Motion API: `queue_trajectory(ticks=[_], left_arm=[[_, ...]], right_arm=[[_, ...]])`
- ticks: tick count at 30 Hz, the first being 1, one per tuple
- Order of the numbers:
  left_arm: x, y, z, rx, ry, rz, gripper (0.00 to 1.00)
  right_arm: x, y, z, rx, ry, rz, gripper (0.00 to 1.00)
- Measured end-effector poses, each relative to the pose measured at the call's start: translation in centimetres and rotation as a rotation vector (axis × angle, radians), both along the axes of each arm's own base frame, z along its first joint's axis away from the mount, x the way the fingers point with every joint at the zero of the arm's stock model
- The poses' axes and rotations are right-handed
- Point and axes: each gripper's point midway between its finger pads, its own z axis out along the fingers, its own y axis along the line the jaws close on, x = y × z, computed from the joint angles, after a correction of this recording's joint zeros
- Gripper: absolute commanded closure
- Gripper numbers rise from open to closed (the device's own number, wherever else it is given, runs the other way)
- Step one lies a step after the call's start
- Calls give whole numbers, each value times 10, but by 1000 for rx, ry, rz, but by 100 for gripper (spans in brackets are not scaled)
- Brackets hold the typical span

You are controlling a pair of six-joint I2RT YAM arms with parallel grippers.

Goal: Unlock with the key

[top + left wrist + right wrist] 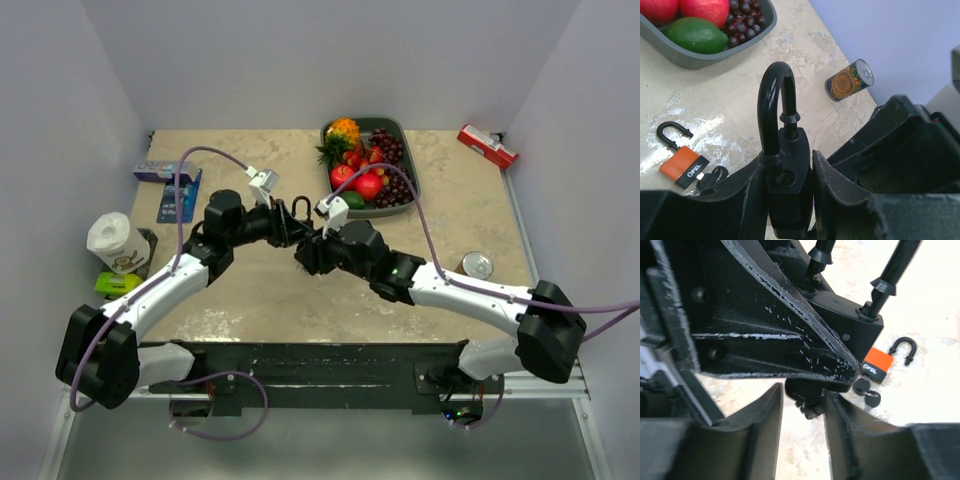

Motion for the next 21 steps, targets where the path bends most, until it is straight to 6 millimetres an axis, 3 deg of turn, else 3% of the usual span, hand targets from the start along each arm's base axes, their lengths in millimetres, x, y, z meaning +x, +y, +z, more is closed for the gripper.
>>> queue_trajectory(ticks=[5, 9, 14, 17, 21], left_arm=[[-5, 1, -3, 17, 3, -17, 100], [-14, -3, -2, 13, -5, -80, 100], [-42, -7, 6, -10, -62, -240, 100], [-68, -5, 13, -32, -111, -346, 100], [-99, -2, 18, -74, -155, -474, 100]], right_arm=[[-14, -14, 22, 43, -27, 32, 31], [-19, -36, 58, 122, -74, 25, 21], [-13, -68, 103, 214, -142, -13, 21], [-8, -74, 112, 220, -157, -10, 21], [-10, -61, 110, 206, -146, 66, 23]])
